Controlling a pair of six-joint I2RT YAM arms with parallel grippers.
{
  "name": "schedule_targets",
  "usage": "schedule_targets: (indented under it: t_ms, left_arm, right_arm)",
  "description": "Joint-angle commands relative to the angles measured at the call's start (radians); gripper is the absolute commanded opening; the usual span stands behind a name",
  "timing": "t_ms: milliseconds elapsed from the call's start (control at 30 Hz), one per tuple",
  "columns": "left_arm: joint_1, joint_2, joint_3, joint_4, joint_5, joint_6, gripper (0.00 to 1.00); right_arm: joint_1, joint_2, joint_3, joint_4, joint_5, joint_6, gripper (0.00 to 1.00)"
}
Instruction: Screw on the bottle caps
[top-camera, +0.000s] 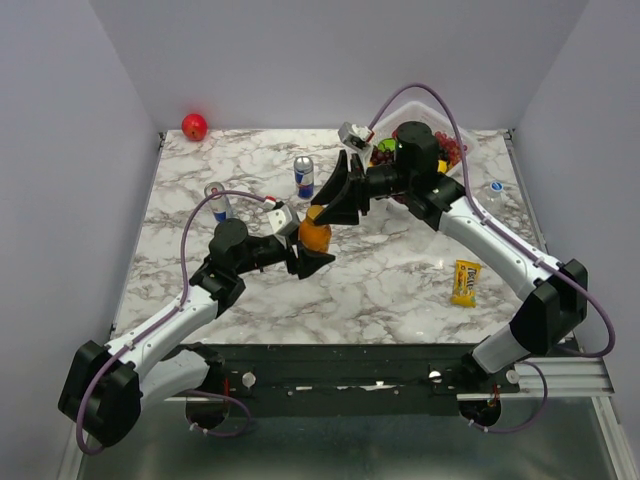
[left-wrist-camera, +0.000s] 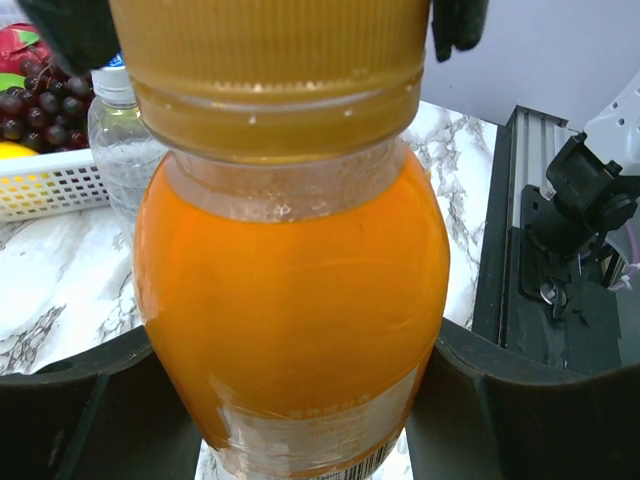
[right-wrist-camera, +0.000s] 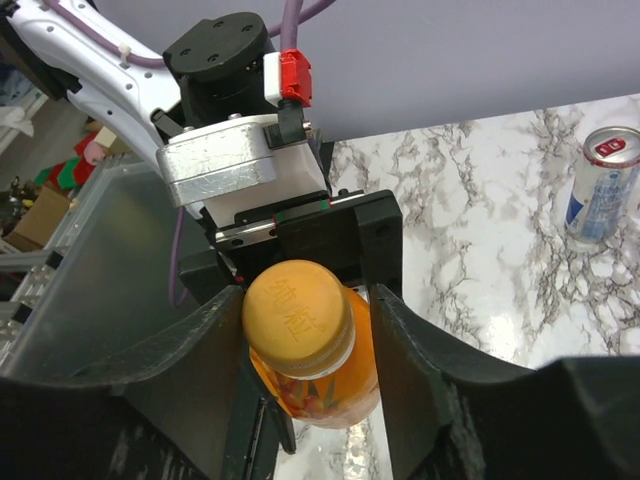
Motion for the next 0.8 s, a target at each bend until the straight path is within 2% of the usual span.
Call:
schedule_targets:
  t_ms: [0, 33, 167, 267, 467, 767]
  left_arm:
    - [0.000, -0.002, 0.019, 0.041, 0.012, -0.006, 0.00]
    - [0.000, -0.002, 0.019, 0.044, 0.009, -0.011, 0.00]
    - [0.000, -0.002, 0.016, 0.058, -0.055, -0.020, 0.00]
    - [-0.002, -0.009, 0.019, 0.047, -0.161, -0.026, 0.00]
    - [-0.008, -0.013, 0.040, 0.001, -0.369, 0.006, 0.00]
    - [-0.023, -0.013, 0.056, -0.052, -0.474, 0.052, 0.00]
  right_arm:
    - [0.010, 0.015, -0.017, 0.075, -0.002, 0.045, 0.58]
    - [0.013, 0.016, -0.023, 0.075, -0.004, 0.045, 0.57]
    - [0.029, -0.008, -0.036, 0.046, 0.059, 0.027, 0.38]
    - [0.039, -0.025, -0.040, 0.019, 0.157, 0.007, 0.31]
    - [0.047, -0.035, -0.034, -0.002, 0.231, -0.002, 0.28]
    - [0.055, -0.027, -0.008, -0.069, 0.310, -0.016, 0.26]
